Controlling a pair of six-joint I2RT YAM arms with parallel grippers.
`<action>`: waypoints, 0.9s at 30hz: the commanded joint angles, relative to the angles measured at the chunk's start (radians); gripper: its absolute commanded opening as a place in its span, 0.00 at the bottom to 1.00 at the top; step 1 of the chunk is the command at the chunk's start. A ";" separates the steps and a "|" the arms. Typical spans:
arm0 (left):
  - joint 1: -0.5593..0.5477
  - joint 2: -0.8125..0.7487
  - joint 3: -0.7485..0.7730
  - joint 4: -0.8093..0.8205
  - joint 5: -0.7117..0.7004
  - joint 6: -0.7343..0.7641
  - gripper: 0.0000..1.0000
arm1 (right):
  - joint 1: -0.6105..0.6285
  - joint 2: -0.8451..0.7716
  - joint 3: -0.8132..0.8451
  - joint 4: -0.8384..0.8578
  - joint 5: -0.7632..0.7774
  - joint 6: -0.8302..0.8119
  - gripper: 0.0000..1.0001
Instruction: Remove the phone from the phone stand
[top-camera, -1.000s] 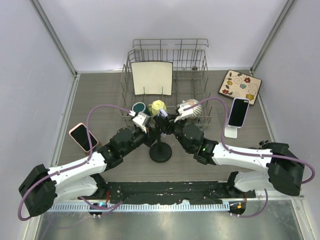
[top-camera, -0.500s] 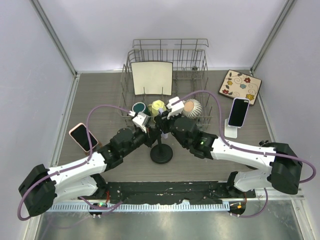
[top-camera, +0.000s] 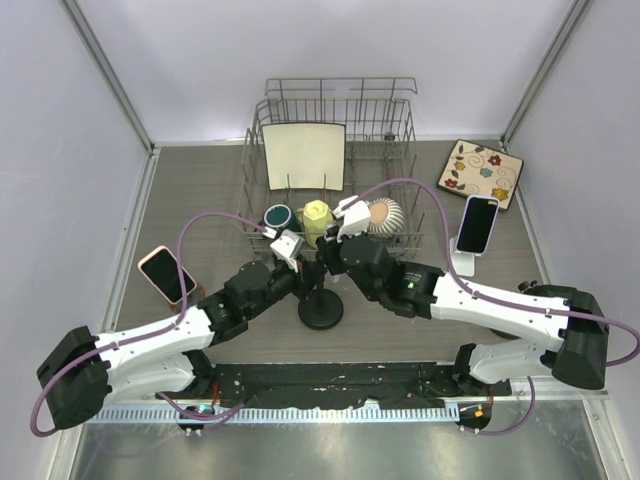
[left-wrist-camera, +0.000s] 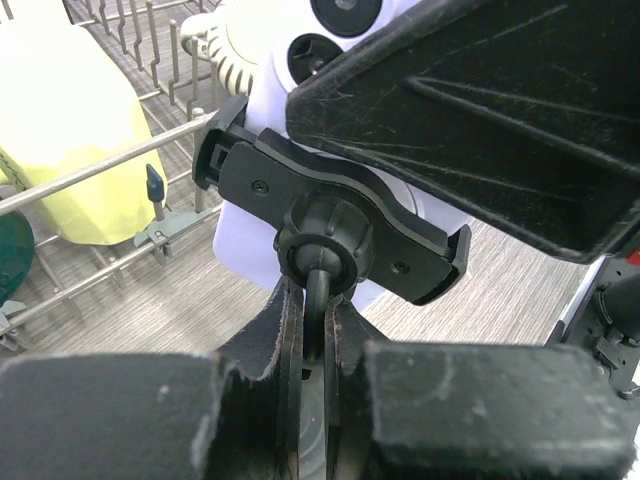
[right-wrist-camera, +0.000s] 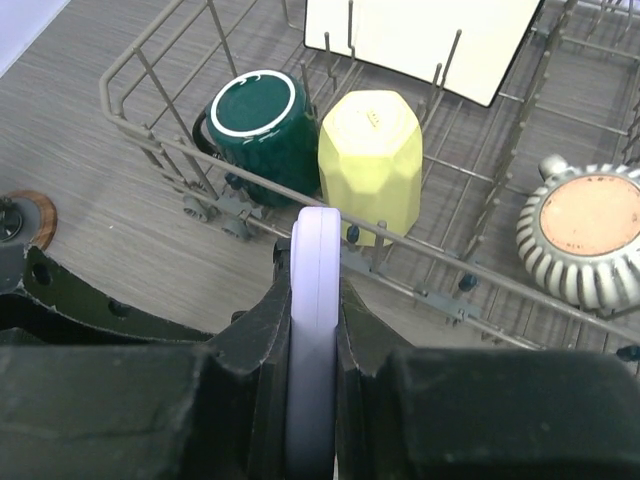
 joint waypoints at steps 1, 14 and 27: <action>0.042 0.024 -0.014 0.036 -0.290 -0.013 0.00 | 0.099 -0.014 -0.075 -0.385 -0.178 0.104 0.01; 0.103 -0.117 -0.078 -0.121 -0.145 -0.045 0.00 | 0.071 -0.120 -0.082 -0.473 -0.107 -0.090 0.01; 0.170 -0.233 -0.100 -0.259 -0.204 -0.056 0.00 | 0.056 -0.096 -0.005 -0.583 -0.166 -0.181 0.01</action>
